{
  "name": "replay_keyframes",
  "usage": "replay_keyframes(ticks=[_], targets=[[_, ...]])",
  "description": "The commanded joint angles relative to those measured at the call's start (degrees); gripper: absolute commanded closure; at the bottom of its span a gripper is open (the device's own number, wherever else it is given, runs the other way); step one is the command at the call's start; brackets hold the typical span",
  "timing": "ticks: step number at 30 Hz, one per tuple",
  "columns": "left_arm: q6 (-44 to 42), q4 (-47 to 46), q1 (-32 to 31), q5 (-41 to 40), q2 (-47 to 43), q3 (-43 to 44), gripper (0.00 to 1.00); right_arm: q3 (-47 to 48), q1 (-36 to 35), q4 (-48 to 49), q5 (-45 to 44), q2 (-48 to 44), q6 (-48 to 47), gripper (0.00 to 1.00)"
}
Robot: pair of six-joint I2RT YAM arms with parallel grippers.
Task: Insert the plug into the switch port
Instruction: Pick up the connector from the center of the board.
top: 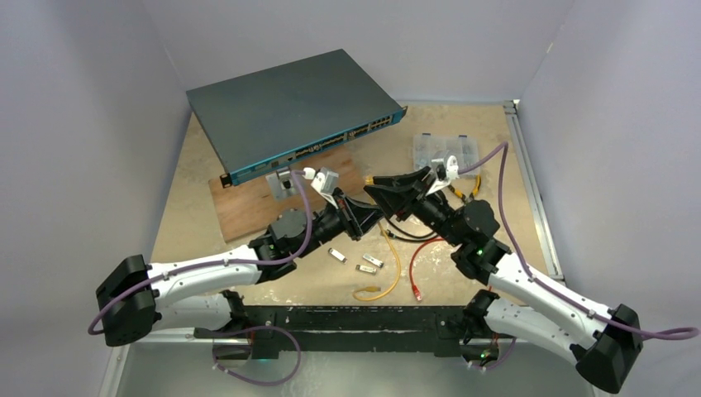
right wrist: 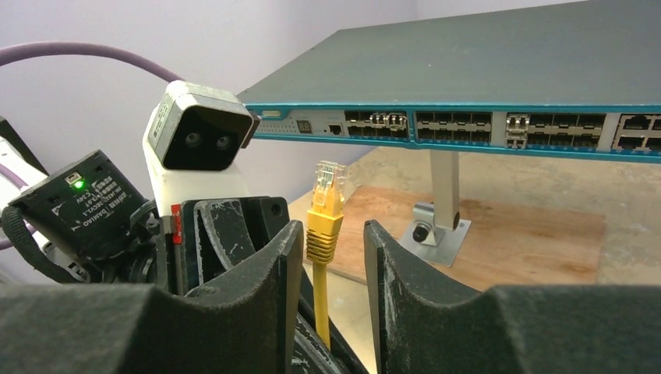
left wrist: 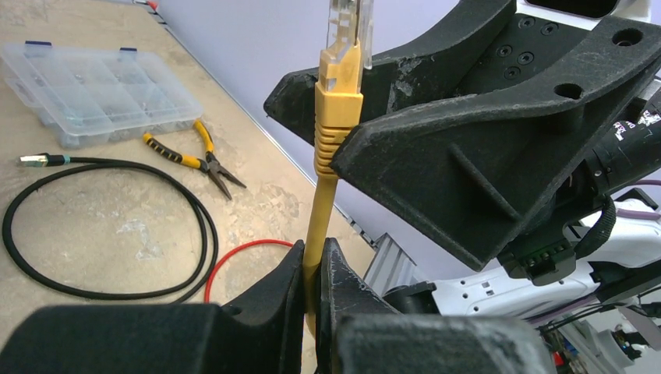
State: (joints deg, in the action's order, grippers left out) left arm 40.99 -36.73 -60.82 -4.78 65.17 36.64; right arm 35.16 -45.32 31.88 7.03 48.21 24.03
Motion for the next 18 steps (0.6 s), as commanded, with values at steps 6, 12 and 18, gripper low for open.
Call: replay_keyframes(ticks=[6,12,18], targets=[[1.0,-3.4,-0.1,-0.8,0.6,2.4,1.00,2.0,-0.4,3.5,0.6,0.5,-2.2,0.71],[1.8,-2.7,-0.1,-2.3,0.6,2.6,1.00,2.0,-0.6,2.8,0.1,0.9,-2.6,0.72],[2.9,-2.9,-0.1,-2.5,1.1,2.8,1.00,2.0,-1.0,2.2,-0.6,0.9,-3.2,0.70]])
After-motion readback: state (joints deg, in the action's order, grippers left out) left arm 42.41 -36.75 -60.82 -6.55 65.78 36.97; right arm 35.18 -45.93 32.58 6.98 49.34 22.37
